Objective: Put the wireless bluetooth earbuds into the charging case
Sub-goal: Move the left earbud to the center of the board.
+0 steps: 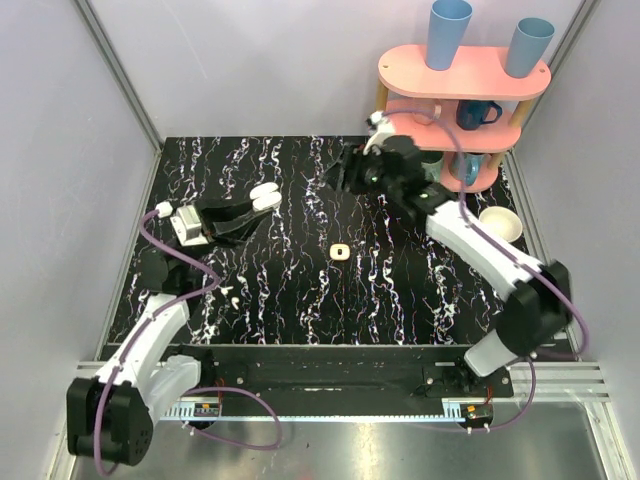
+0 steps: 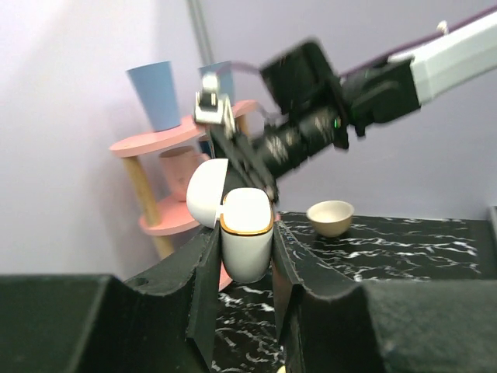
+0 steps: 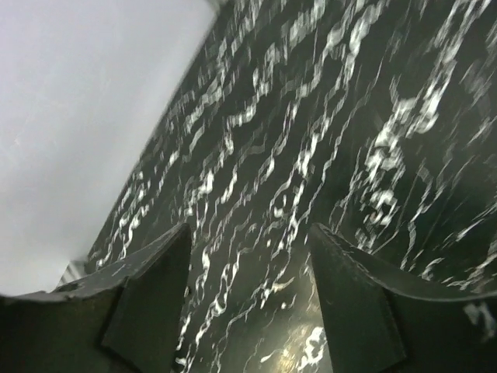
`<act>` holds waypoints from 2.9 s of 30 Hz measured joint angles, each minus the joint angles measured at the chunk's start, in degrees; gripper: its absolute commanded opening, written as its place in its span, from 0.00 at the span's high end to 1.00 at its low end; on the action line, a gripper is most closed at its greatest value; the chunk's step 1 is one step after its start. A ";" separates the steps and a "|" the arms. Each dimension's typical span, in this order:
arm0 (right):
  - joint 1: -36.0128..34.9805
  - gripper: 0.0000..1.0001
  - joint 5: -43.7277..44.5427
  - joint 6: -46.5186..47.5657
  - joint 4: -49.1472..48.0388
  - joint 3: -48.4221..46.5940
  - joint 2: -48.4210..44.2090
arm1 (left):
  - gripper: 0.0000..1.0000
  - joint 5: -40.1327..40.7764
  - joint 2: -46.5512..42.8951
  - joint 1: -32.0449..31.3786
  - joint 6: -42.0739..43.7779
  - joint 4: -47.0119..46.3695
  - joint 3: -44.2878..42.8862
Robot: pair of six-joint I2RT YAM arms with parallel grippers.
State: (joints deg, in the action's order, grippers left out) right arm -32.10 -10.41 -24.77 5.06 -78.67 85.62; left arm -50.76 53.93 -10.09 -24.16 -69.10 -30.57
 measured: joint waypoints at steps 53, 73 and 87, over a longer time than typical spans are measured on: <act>-34.88 0.43 16.61 -7.19 12.24 -27.30 48.70 | 1.00 14.88 -15.10 4.44 18.01 29.16 -1.03; -37.90 0.50 18.84 -4.52 16.55 -33.62 52.17 | 1.00 19.61 -17.14 3.80 21.03 33.77 -1.33; -38.10 0.58 19.41 -3.98 17.64 -33.88 52.46 | 1.00 19.96 -17.51 3.80 21.22 35.12 -1.36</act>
State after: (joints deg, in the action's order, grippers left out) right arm -70.19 8.99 -28.75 22.70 -112.55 138.08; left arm -30.81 36.42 -6.28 -2.94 -33.98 -31.92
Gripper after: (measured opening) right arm 0.475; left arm 0.317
